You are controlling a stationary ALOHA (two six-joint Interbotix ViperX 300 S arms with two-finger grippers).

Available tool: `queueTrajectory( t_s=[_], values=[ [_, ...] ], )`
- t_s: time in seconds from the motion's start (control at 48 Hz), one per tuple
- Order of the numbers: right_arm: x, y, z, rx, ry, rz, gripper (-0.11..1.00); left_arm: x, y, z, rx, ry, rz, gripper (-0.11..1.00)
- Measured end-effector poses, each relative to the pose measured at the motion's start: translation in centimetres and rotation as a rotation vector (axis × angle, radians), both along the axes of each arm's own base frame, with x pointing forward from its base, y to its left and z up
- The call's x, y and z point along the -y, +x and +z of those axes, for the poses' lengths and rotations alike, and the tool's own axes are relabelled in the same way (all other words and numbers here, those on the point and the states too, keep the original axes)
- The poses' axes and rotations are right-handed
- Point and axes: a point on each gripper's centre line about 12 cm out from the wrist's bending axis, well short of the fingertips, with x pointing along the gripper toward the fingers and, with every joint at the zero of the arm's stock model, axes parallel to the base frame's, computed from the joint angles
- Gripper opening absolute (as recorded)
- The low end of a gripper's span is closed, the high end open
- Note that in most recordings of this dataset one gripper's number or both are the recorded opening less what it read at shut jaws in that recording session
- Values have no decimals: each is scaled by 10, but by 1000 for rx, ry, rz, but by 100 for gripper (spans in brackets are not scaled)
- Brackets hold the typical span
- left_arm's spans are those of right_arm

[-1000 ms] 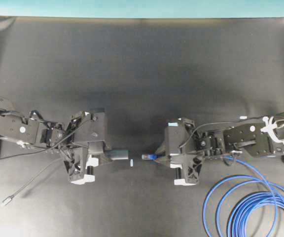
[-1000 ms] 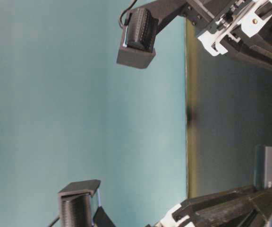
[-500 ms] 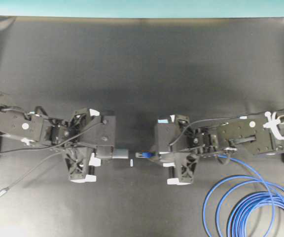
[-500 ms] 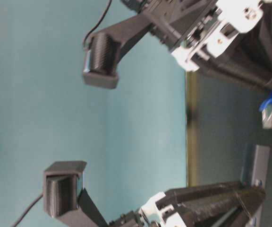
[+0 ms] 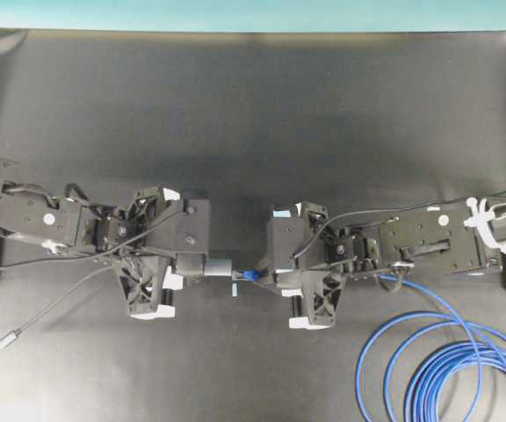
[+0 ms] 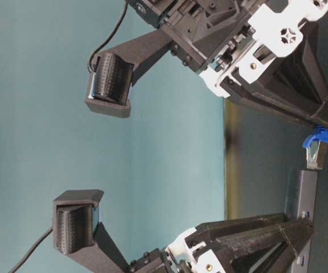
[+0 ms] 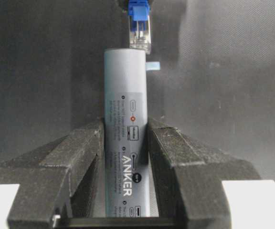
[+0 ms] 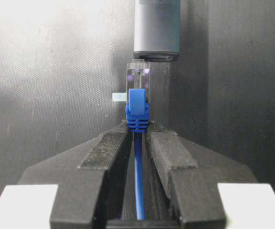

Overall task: Insert the LAN cable into the hub.
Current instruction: 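Lift both and bring the blue plug toward the hub's end port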

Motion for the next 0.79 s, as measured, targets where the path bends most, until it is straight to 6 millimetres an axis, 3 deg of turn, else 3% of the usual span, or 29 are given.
queueTrajectory(
  t_s=[0.792],
  values=[
    [6, 0, -4, -16, -5, -12, 11, -1, 13, 0, -11, 22, -15, 28]
  ],
)
